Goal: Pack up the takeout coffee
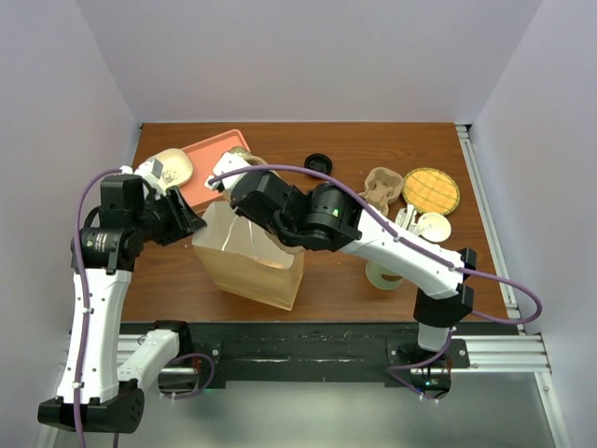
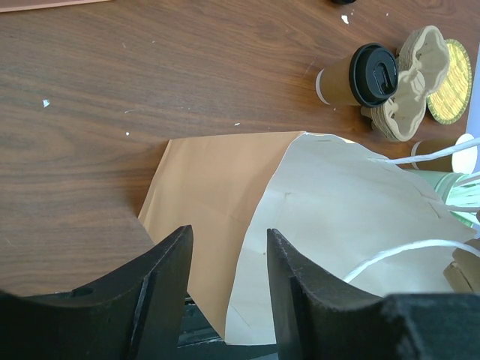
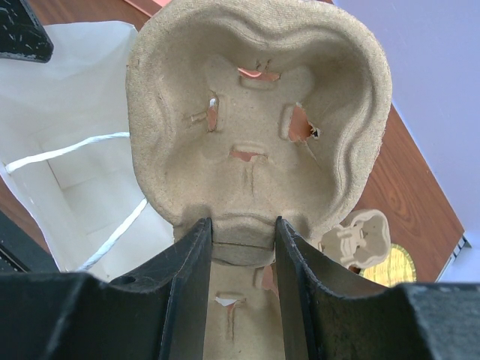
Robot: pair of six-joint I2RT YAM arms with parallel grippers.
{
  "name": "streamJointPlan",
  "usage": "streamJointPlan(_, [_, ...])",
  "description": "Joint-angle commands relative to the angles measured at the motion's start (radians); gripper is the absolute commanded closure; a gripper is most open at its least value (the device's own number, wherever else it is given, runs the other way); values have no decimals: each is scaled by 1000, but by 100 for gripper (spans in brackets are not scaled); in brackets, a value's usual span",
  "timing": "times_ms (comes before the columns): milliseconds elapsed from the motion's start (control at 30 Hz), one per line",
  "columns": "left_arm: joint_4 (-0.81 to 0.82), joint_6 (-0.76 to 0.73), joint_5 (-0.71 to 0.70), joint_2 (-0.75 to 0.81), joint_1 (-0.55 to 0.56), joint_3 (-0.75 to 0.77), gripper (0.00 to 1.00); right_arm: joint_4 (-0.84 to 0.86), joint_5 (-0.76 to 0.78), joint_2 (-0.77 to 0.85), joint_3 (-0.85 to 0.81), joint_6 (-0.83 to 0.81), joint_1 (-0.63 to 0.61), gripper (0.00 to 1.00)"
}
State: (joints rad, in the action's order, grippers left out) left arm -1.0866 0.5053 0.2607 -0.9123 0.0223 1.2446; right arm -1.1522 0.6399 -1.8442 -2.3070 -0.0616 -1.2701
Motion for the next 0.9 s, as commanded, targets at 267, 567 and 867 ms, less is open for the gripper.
streamJointPlan(267, [16, 12, 6, 23, 2, -28, 54, 12, -14, -13, -29, -32, -21, 71])
streamJointPlan(567, [34, 12, 18, 29, 2, -57, 56, 62, -88, -20, -48, -37, -23, 69])
streamJointPlan(867, [57, 15, 29, 20, 2, -65, 58, 212, -187, 54, 85, -52, -23, 69])
